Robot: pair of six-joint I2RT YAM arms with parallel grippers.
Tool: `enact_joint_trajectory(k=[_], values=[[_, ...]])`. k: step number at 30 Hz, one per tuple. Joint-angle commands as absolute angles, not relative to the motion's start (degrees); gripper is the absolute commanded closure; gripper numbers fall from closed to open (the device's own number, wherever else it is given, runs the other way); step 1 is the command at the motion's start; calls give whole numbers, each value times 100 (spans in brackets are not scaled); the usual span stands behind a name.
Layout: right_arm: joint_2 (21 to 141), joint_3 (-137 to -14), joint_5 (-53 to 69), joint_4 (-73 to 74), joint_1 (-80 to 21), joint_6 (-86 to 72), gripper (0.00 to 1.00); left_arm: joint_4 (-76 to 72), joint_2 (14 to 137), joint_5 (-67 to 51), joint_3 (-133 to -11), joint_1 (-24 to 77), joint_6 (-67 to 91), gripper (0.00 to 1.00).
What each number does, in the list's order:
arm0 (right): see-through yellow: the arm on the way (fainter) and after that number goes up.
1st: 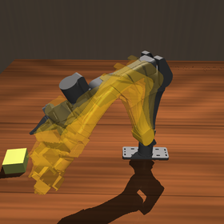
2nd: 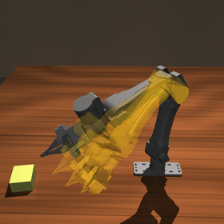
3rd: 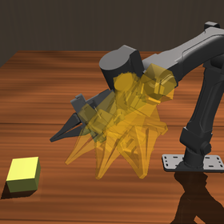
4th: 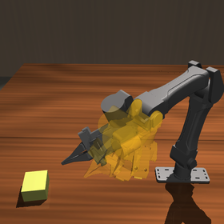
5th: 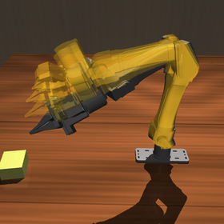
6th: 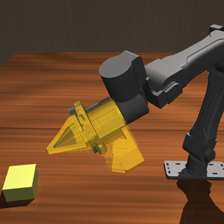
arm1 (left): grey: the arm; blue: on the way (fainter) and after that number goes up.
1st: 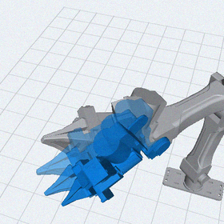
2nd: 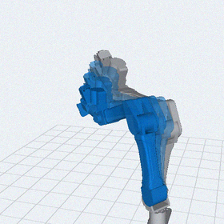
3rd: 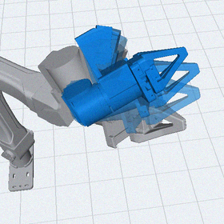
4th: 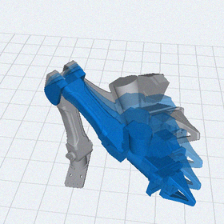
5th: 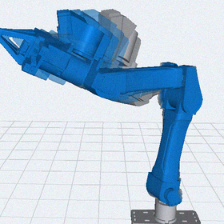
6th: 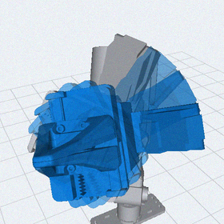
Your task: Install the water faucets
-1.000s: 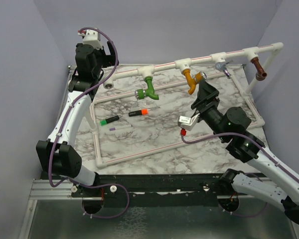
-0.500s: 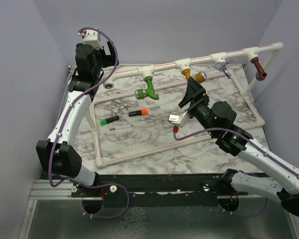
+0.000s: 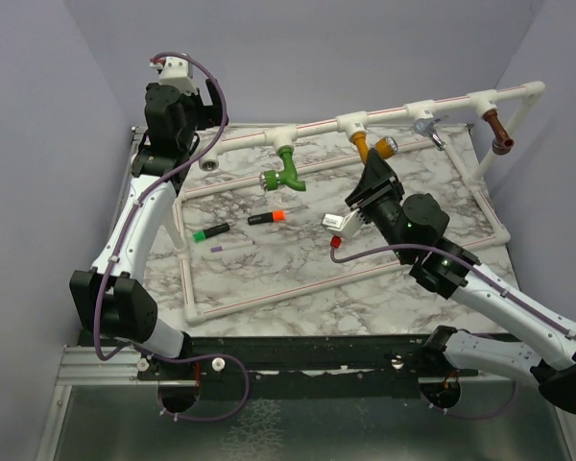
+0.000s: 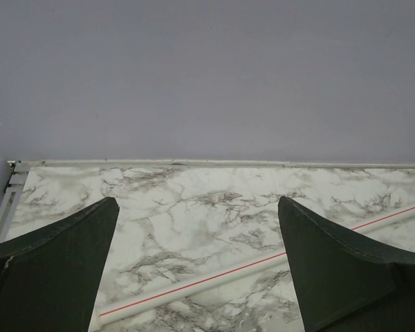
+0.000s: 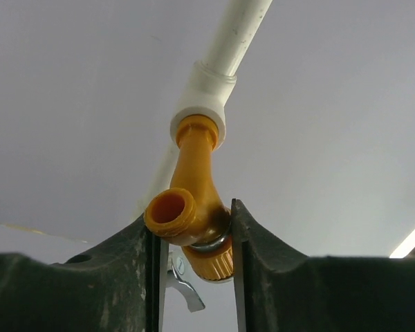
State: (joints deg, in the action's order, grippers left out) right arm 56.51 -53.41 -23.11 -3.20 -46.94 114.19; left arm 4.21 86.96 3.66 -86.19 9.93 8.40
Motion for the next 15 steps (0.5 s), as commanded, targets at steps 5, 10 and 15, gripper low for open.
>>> enact_joint_trajectory(k=[5,10,15], values=[[5726,-5259,-2890,-1306,-4726,10983,88,1371,9248,220,-8147,1081,870,1],[5683,-5305,-2874,-1328,-4723,10489,100,1375,9255,229,-8147,1081,870,1],[5660,-5580,-2830,-945,-4724,9261,100,1375,9257,237,-8140,1081,870,1]])
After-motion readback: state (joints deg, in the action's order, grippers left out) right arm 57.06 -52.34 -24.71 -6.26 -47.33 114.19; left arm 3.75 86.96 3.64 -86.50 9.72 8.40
